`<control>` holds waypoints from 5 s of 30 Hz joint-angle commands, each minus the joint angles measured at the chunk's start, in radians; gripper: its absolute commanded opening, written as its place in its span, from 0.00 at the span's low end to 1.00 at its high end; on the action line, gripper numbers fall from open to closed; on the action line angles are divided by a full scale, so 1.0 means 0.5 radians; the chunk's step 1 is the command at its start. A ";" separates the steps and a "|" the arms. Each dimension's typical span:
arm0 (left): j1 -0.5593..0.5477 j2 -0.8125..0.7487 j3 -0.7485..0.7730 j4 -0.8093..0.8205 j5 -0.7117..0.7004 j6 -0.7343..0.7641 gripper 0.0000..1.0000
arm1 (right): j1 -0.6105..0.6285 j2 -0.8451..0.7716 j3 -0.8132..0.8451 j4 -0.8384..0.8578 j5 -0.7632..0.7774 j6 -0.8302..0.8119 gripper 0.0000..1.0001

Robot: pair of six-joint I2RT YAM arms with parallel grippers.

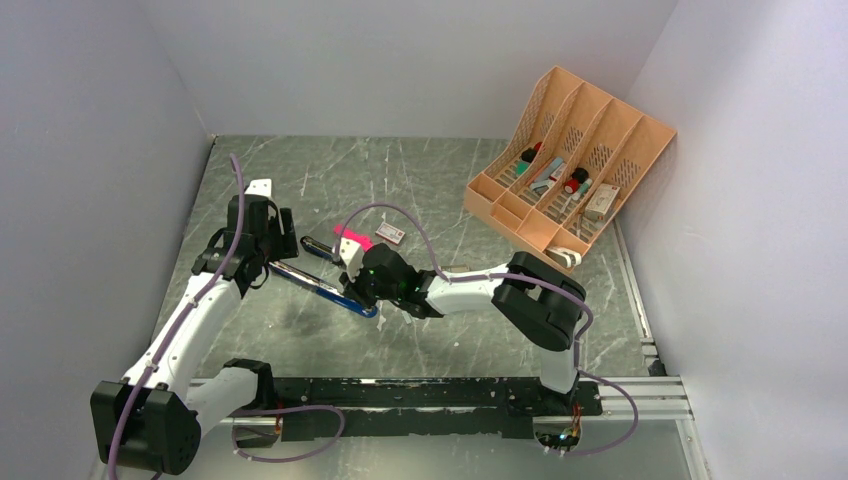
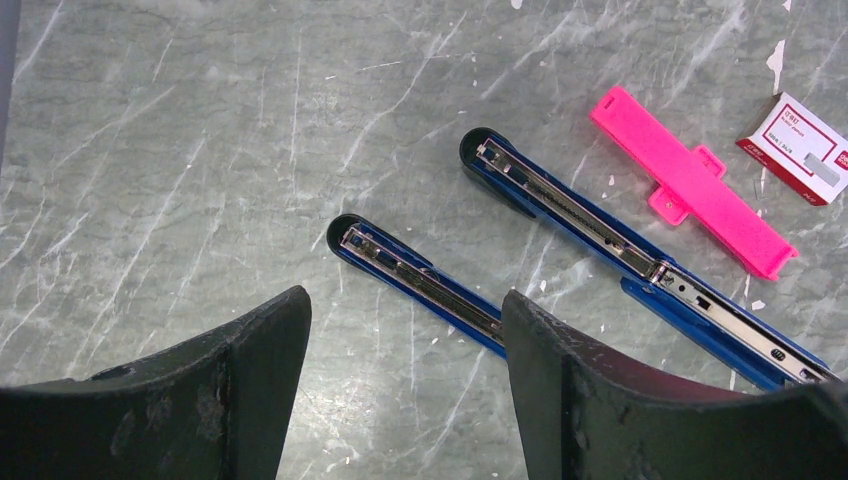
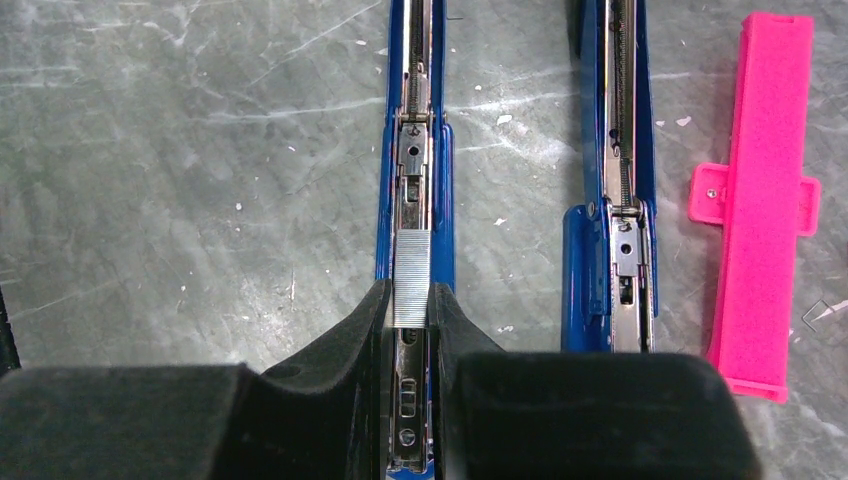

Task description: Load the staples into the stapler

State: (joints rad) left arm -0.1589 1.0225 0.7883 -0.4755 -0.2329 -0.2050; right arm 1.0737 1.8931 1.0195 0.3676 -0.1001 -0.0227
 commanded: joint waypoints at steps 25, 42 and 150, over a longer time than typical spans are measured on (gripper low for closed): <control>-0.009 -0.043 0.011 0.060 0.045 0.023 0.74 | 0.008 0.005 0.003 -0.121 -0.061 0.002 0.00; -0.010 -0.044 0.011 0.061 0.049 0.026 0.74 | 0.006 0.015 0.033 -0.233 -0.105 -0.050 0.01; -0.035 -0.056 0.005 0.067 0.055 0.028 0.74 | 0.108 0.010 0.271 -0.516 0.121 0.095 0.00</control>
State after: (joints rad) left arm -0.1715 1.0130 0.7883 -0.4683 -0.2207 -0.1978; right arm 1.1225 1.8809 1.1275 0.1211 -0.0372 0.0223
